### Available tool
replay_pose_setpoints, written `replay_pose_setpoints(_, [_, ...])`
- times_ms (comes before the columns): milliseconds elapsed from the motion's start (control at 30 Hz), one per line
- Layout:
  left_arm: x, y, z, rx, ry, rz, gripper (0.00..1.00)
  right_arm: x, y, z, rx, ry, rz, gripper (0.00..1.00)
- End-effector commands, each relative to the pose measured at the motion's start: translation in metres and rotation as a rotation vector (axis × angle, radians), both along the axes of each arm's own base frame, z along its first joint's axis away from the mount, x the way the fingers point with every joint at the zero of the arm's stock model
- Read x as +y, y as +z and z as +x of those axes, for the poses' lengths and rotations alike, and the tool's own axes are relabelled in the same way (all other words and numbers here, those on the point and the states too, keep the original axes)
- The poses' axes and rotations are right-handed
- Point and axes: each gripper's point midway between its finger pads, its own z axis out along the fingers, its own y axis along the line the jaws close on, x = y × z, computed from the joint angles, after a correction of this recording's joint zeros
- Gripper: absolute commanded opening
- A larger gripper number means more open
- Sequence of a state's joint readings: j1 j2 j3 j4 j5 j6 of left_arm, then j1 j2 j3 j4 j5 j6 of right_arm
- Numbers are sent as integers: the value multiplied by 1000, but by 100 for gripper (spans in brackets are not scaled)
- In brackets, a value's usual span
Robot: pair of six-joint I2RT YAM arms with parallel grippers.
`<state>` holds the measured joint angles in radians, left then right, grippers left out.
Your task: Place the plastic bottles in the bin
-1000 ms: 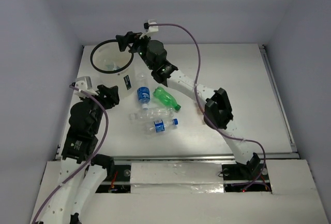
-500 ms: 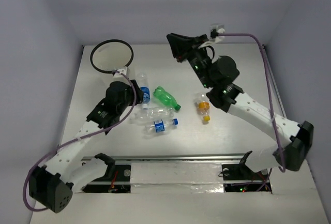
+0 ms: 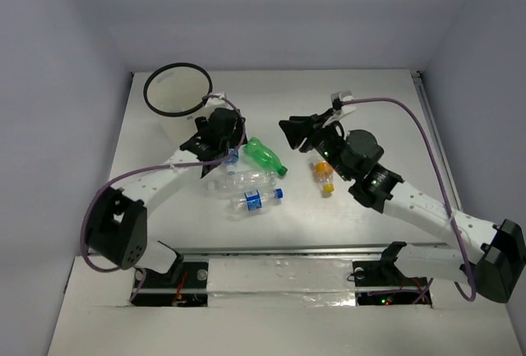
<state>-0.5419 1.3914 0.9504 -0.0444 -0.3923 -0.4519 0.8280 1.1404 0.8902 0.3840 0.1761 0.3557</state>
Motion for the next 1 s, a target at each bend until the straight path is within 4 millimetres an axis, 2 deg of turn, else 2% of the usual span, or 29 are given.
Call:
replay_pose_setpoints(0, [-4, 20, 29, -80, 62, -6, 69, -11, 28, -15, -62, 26, 59, 47])
replay_pose_setpoints(167, [-5, -10, 43, -34, 99, 42, 67, -21, 31, -25, -78, 33, 59, 47])
replay_pose_setpoints(233, [-2, -14, 45, -39, 125, 48, 66, -22, 33, -28, -83, 42, 61, 47])
replay_pose_setpoints(433, [7, -34, 48, -23, 174, 102, 66, -23, 34, -33, -90, 56, 55, 47])
replay_pose_setpoints(667, [2, -76, 52, 54, 159, 147, 68, -21, 41, -41, -99, 93, 68, 47])
replay_pose_setpoints(833, [3, -92, 52, 78, 168, 161, 74, -21, 51, -51, -114, 138, 87, 47])
replay_pose_setpoints(967, [-1, -97, 53, 85, 152, 152, 70, -23, 51, -52, -113, 132, 92, 47])
